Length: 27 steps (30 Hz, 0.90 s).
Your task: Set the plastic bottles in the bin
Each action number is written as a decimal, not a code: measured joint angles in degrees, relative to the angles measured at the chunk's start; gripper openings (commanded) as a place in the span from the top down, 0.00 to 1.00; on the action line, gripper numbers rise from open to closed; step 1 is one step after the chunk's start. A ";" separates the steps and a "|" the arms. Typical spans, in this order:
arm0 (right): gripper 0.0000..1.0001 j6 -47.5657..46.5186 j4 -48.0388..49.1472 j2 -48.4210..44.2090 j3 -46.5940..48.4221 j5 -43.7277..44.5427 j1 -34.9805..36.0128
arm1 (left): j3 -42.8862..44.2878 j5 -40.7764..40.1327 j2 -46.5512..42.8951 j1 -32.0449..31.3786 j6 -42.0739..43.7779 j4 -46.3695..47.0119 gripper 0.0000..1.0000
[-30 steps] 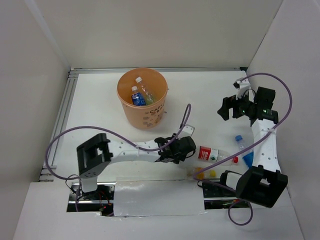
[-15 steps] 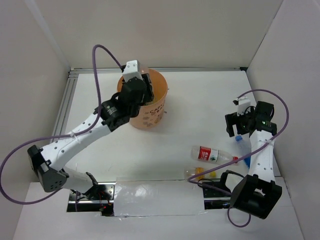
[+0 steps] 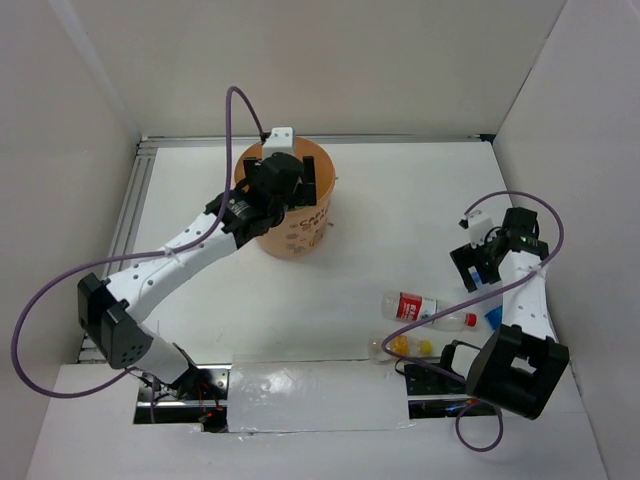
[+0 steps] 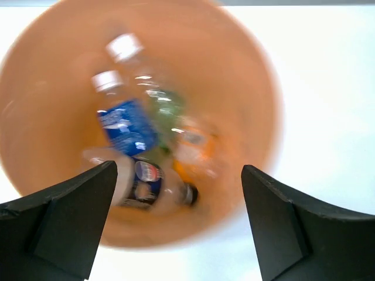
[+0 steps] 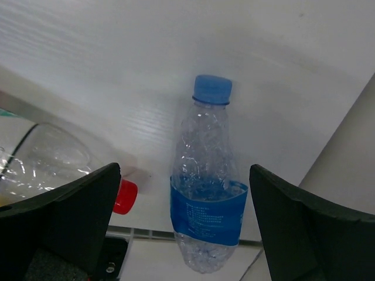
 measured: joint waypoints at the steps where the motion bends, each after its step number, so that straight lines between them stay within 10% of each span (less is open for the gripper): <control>1: 0.03 -0.39 0.09 0.04 -0.96 1.01 0.00 | 0.00 0.22 -0.96 -1.44 1.36 0.20 0.00; 11: 0.04 -2.89 6.88 4.52 -12.02 12.55 0.00 | -11.89 12.31 -12.81 -19.65 6.21 7.15 0.19; 19: 0.14 -5.62 14.19 8.46 -14.88 17.09 -0.50 | -23.56 23.54 -5.70 -27.69 7.23 10.16 0.10; 27: 0.87 -7.61 9.92 10.88 -10.54 11.41 -1.86 | -24.24 25.57 -1.29 -30.23 7.30 12.44 0.10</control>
